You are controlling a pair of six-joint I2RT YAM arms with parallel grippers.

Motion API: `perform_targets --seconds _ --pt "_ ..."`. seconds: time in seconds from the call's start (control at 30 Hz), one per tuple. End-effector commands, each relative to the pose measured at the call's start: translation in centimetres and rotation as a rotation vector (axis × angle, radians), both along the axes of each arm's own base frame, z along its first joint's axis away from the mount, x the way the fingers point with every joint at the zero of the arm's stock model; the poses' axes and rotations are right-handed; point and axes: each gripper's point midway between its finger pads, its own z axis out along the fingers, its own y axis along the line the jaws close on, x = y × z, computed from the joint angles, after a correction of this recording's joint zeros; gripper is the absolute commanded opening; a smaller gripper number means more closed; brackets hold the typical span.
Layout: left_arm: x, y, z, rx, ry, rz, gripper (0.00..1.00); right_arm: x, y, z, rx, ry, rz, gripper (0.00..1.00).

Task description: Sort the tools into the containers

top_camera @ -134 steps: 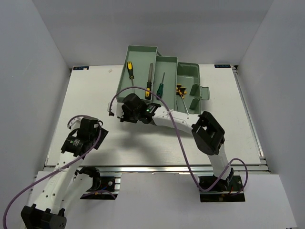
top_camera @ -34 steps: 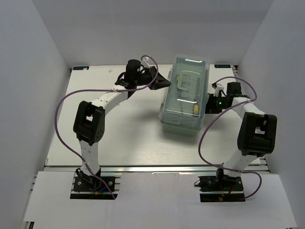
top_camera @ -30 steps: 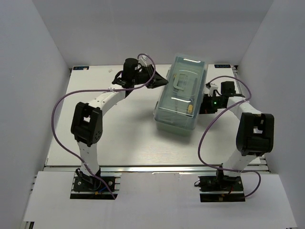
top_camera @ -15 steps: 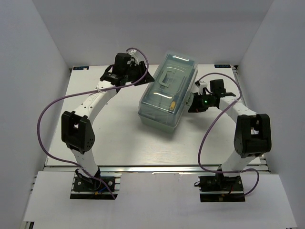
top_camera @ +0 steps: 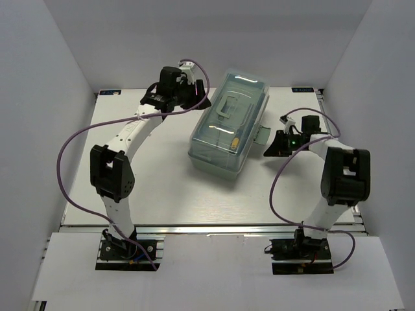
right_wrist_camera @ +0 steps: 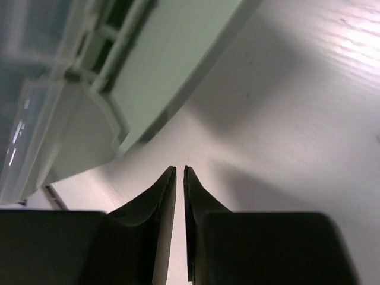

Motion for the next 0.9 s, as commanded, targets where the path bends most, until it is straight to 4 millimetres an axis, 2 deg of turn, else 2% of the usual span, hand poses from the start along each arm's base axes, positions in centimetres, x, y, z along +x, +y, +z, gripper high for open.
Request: perform_targets --seconds 0.0,0.17,0.3,0.37,0.5,0.6,0.67,0.87 --pt "0.1 -1.0 0.4 -0.013 -0.032 -0.08 0.64 2.4 1.7 0.6 0.145 -0.005 0.057 0.16" --pt "-0.1 -0.9 -0.9 -0.006 -0.004 -0.075 0.64 5.3 2.4 0.0 0.24 0.041 0.044 0.14" --pt "-0.3 -1.1 -1.8 -0.008 0.019 -0.083 0.64 6.6 3.0 0.0 0.323 0.056 0.046 0.11" --pt "-0.6 -1.2 -2.3 -0.011 0.029 -0.09 0.64 7.0 3.3 0.4 0.361 0.056 0.058 0.1" --pt "-0.7 -1.6 -3.0 -0.009 0.047 -0.095 0.64 8.3 3.4 2.8 0.369 -0.013 0.078 0.08" --pt "-0.9 -1.9 -3.3 -0.006 0.05 -0.102 0.64 8.9 3.2 4.8 0.343 -0.085 0.084 0.08" --pt "-0.9 -2.0 -3.8 -0.002 0.059 -0.105 0.64 9.0 3.1 5.3 0.334 -0.096 0.074 0.07" --pt "-1.2 -2.7 -4.5 0.0 0.08 -0.126 0.64 8.7 3.5 4.0 0.395 -0.006 0.035 0.09"
